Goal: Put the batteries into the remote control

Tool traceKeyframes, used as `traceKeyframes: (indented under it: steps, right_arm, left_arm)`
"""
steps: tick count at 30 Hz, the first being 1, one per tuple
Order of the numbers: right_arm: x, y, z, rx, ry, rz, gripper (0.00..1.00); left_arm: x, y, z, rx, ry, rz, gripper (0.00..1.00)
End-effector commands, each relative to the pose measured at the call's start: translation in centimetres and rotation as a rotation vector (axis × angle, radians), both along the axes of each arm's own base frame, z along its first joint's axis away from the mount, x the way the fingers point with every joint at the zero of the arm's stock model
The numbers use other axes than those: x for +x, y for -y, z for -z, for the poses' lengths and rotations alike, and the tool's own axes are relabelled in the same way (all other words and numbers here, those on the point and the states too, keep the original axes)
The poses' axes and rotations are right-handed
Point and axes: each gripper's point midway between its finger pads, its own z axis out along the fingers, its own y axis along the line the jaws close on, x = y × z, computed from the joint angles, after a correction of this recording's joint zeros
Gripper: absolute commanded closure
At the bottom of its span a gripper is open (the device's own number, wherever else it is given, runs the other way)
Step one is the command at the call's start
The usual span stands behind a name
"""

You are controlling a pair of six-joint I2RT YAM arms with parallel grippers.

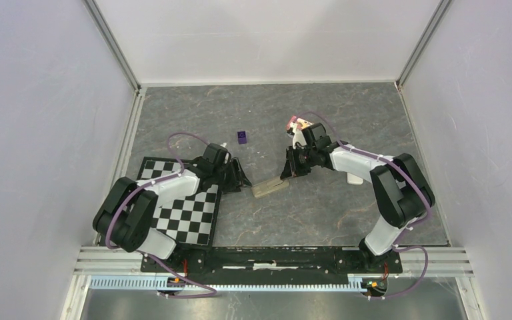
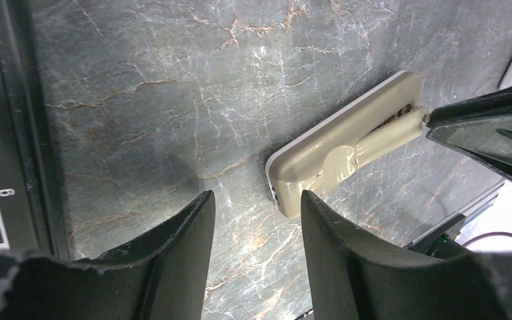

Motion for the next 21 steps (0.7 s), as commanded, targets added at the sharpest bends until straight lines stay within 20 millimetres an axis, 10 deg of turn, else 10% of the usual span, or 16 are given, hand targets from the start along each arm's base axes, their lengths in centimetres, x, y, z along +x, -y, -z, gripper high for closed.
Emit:
traceKeyframes:
  steps: [1,21]
  right_arm:
    - [0.5,-0.7,-0.3,0.016,0.025,-0.026,0.83]
    - [-0.6,0.1,1.4,-0.032,-0.027,0.015,0.97]
  left_arm:
    - [-0.1,1.2,-0.7,-0.079,-0.018,0.007,0.44]
    - [1.0,3.3,-1.0,-0.171,-0.034,0.019,0.51]
